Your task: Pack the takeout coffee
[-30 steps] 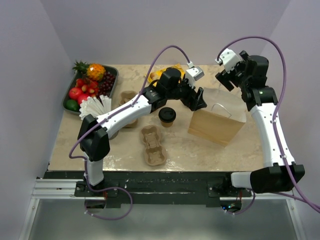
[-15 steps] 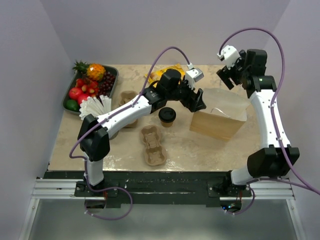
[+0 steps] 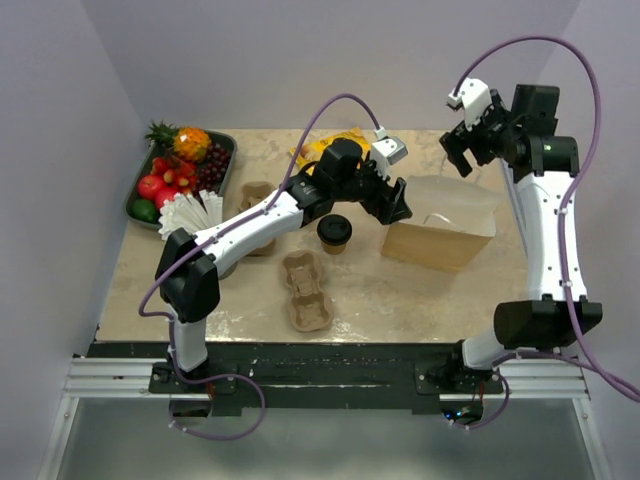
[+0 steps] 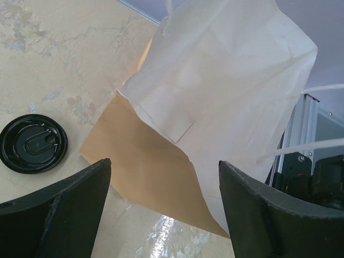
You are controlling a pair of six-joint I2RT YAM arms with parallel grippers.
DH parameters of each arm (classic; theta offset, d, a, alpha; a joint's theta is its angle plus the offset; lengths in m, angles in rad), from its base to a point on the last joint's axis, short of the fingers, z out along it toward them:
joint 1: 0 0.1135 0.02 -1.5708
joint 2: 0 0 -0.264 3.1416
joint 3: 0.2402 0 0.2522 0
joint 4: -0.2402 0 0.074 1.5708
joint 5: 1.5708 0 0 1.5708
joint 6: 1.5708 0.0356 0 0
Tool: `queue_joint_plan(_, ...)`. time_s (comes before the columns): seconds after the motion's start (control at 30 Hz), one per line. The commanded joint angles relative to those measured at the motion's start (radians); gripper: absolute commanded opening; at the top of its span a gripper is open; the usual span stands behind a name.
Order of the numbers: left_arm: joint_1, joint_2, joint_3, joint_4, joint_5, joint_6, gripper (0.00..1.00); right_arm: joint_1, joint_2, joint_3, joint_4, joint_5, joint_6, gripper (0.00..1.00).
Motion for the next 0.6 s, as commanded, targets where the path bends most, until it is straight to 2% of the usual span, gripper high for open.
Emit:
queue_joint_plan(0.0,-0.003,-0.025,0.036,0.024,0.005,0.006,0.85,0.000,-0.055,0.023,-0.115,-0.116,-0.035,0.91)
queue_joint_plan(0.2,-0.003,-0.024,0.036,0.024,0.010,0.004,0.85,0.000,-0.100,-0.090,-0.137,-0.112,-0.089,0.91)
queue_joint_plan(0.33,-0.003,-0.024,0.036,0.023,0.009,0.006,0.85,0.000,-0.109,-0.107,-0.161,-0.095,-0.145,0.92)
queue_joint_plan(0.57,-0.003,-0.025,0.033,0.024,0.009,0.006,0.85,-0.001,-0.104,-0.141,-0.101,0.000,-0.191,0.91)
